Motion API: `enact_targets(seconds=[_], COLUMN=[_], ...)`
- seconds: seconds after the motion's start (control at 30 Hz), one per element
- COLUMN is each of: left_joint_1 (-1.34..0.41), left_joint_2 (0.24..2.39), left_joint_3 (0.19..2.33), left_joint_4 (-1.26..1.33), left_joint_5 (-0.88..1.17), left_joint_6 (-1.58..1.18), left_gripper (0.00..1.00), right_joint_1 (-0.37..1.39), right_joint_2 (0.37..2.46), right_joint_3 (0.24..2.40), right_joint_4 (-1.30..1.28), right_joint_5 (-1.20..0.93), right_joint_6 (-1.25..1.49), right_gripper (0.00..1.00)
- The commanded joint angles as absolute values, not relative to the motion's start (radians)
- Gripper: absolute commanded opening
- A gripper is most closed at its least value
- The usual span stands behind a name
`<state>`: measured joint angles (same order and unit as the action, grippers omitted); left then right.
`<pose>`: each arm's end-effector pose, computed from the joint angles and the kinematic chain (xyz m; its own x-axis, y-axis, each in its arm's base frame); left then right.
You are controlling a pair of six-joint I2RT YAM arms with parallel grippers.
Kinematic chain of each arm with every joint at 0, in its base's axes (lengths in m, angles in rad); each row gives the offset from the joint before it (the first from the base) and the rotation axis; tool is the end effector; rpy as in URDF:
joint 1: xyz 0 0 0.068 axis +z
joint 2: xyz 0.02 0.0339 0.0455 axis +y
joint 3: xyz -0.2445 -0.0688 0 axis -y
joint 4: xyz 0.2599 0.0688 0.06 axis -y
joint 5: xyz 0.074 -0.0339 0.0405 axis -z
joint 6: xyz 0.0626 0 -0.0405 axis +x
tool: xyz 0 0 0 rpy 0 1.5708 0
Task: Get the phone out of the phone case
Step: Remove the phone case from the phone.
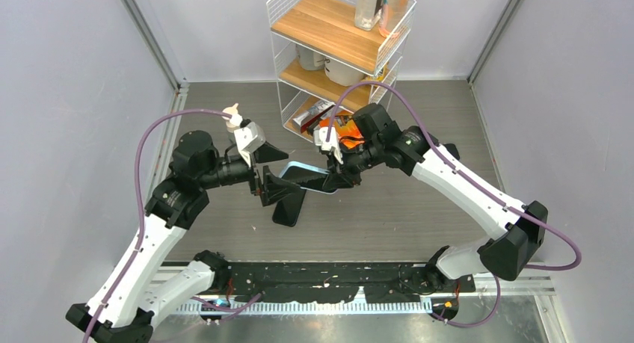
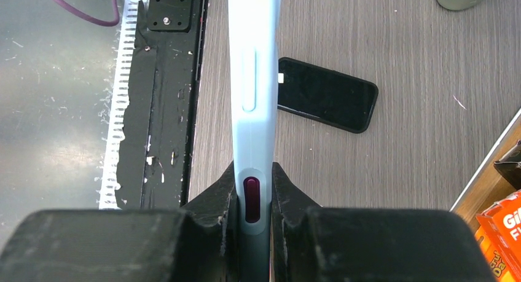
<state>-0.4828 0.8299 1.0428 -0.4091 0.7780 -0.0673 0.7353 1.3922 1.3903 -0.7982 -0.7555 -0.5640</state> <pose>0.1679 -0.1376 0.3844 -0.2355 0.0694 -0.9694 0.9267 0.3167 -0.2025 0.2084 0.2464 0.3278 0.0007 -0.5240 -0.8517 -0.9965 -0.0718 0.0433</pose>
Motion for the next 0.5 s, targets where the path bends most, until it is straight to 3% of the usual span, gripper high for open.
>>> enact_targets(seconds=[0.0,0.27,0.47], left_joint_1=[-0.48,-0.48,-0.48], left_joint_2=[0.846,0.872,0.901], left_joint_3=[1.091,1.073,1.057], left_joint_4=[-0.408,-0.351,-0.297], left_joint_5=[0.78,0.818,0.844], left_joint_6=[-0.065,-0.132,-0.185], left_gripper=[1.0,0.92,0.69], right_joint_1=[0.736,0.736,0.739], right_joint_2=[1.337,1.33,1.327], right_joint_3=[1.396,1.401,1.404], right_joint_4=[-0.752,-0.754,-0.751], right_joint_5=[-0.765,-0.756,-0.747], right_joint_6=[-0.569,-0.569,-0.568], right_gripper=[0.06,0.06,0.06])
